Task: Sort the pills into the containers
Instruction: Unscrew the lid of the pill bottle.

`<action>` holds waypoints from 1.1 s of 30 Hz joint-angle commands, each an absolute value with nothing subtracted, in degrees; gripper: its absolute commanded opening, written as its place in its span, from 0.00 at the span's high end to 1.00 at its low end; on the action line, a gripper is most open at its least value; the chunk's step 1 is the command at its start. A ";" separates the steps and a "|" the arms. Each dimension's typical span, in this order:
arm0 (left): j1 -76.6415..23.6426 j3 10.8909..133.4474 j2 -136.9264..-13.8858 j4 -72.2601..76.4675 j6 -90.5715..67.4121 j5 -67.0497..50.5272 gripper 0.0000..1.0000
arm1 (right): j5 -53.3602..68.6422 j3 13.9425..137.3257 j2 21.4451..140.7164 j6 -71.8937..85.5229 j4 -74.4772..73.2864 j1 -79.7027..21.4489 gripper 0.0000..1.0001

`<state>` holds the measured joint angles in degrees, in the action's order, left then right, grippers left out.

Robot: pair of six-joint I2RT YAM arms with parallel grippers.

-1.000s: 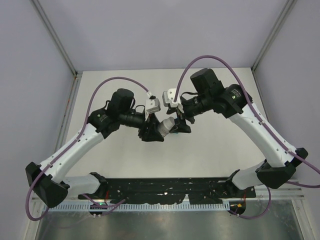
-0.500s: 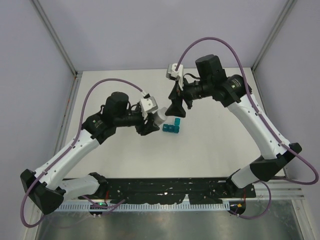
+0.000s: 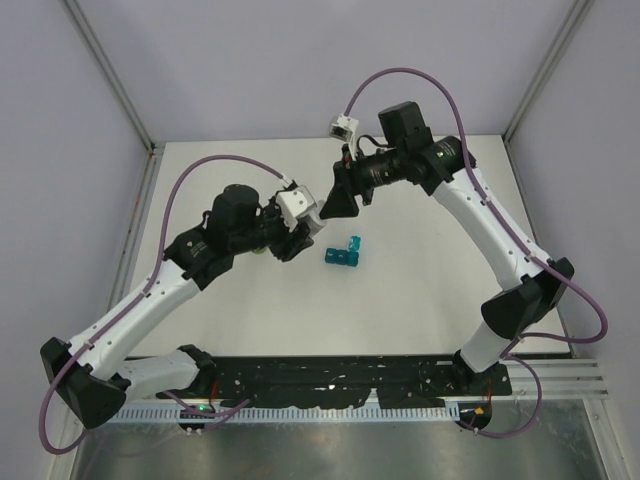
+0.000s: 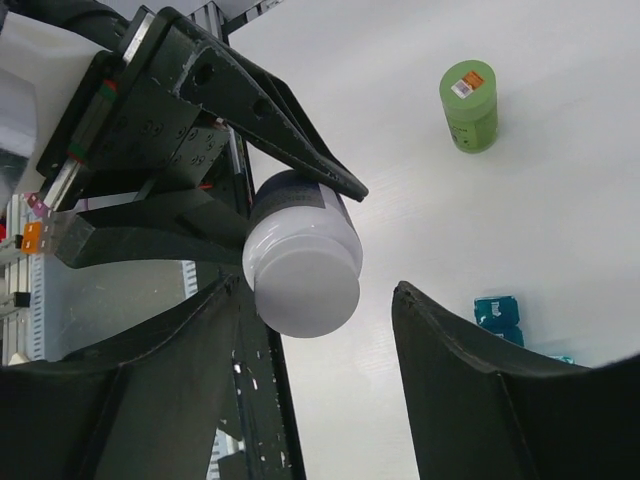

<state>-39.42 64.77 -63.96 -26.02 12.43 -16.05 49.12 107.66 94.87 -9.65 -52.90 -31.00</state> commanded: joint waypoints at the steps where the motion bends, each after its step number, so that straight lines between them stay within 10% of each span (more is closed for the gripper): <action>1: -39.90 65.22 -63.19 -21.71 12.39 -13.54 1.00 | 52.56 107.23 94.13 -7.38 -49.75 -31.11 0.35; 16: -39.82 65.04 -63.28 -23.02 12.57 -22.91 1.00 | 54.84 107.49 93.69 -17.64 -54.12 -31.20 0.73; 29: -37.79 66.18 -66.00 -26.46 6.51 -62.38 1.00 | 42.65 104.33 83.68 -48.42 -64.25 -39.89 0.70; 33: -37.88 66.97 -67.15 -25.58 3.96 -65.74 1.00 | 35.88 103.01 81.57 -49.31 -63.28 -43.58 0.49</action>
